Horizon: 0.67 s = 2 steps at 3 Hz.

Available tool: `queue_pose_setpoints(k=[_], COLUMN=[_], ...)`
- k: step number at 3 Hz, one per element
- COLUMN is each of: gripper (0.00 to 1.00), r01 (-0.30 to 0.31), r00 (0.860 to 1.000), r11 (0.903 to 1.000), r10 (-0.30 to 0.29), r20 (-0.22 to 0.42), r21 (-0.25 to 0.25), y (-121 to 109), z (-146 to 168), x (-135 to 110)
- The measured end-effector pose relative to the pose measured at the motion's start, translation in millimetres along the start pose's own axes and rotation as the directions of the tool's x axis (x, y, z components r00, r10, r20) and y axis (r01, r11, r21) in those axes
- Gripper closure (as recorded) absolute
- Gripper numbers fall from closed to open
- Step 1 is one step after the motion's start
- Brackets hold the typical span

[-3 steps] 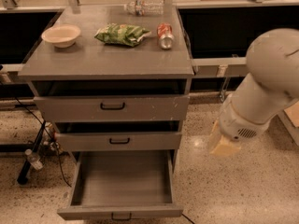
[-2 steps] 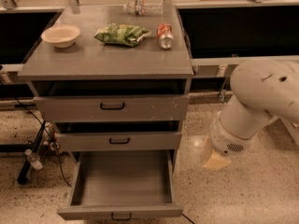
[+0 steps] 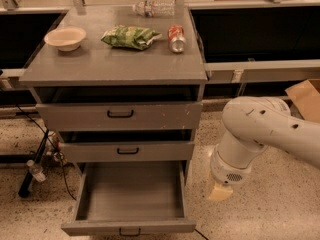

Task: Close bottom drawer

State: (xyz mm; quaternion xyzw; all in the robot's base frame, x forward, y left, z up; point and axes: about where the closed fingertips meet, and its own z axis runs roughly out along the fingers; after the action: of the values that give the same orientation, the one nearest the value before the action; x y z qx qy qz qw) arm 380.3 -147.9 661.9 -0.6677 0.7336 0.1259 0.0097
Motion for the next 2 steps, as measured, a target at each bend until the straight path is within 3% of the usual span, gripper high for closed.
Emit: queue_pose_setpoints(k=[2], gripper=[1.00], r01=[0.002], r00=[1.000], r11=[0.9999], r10=[-0.002], r20=[0.013], r21=[-0.011], y=[-0.9], z=[4.0], x=[1.0])
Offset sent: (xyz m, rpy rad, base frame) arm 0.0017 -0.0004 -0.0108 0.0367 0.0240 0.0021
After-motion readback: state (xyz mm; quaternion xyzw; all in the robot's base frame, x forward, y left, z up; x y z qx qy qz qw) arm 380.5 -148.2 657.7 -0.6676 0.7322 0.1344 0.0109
